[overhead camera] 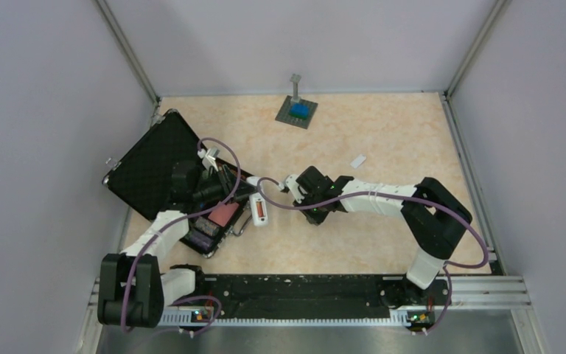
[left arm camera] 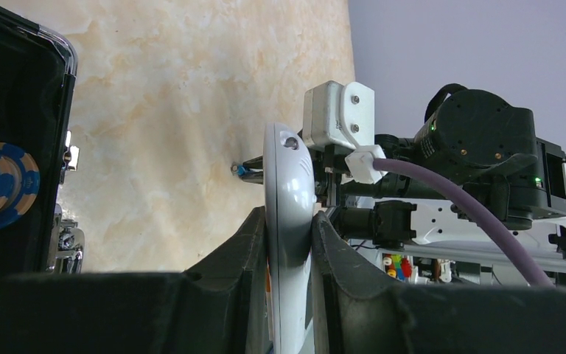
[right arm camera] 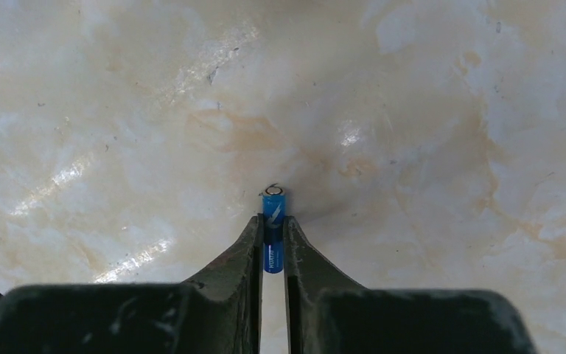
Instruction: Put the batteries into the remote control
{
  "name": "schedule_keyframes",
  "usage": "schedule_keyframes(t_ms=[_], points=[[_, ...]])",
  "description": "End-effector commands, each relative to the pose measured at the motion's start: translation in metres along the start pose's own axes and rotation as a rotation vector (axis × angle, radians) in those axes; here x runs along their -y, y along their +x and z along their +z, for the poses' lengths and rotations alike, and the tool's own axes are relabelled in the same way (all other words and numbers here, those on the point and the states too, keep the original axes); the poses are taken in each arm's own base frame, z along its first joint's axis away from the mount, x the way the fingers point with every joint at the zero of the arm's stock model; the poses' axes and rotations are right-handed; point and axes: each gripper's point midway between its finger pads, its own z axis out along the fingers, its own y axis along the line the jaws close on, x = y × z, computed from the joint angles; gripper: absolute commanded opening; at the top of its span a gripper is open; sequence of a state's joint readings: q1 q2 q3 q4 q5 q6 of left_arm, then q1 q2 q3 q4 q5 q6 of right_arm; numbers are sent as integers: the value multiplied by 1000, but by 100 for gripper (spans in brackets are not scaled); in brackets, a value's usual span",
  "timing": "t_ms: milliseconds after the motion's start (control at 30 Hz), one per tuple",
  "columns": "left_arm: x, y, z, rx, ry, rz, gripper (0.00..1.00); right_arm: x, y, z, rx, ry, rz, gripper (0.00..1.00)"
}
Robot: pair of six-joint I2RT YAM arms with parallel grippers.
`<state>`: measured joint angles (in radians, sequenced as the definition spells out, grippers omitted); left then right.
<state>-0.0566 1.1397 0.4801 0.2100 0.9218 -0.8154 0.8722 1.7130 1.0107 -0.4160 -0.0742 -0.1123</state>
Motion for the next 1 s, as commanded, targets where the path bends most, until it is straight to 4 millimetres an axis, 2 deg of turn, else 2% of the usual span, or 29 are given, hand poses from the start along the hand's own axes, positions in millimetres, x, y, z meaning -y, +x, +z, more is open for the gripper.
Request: schedule_keyframes(t_ms=[0, 300, 400, 467, 667, 833, 967], points=[[12, -4, -2, 14, 53, 47, 0, 3, -17, -5, 40, 11, 32, 7], [13, -4, -3, 16, 59, 50, 0, 0, -34, -27, 138, 24, 179, 1], [13, -4, -3, 16, 58, 50, 0, 2, -32, -30, 131, 50, 248, 2], [13, -4, -3, 17, 59, 51, 0, 3, -27, -30, 112, 69, 328, 4], [13, -3, -3, 19, 58, 51, 0, 27, 3, -35, 77, 314, 701, 4], [13, -4, -3, 19, 59, 49, 0, 29, 11, -38, 133, 376, 989, 0], [14, -5, -3, 23, 60, 54, 0, 33, 30, -37, 132, 467, 1186, 0]])
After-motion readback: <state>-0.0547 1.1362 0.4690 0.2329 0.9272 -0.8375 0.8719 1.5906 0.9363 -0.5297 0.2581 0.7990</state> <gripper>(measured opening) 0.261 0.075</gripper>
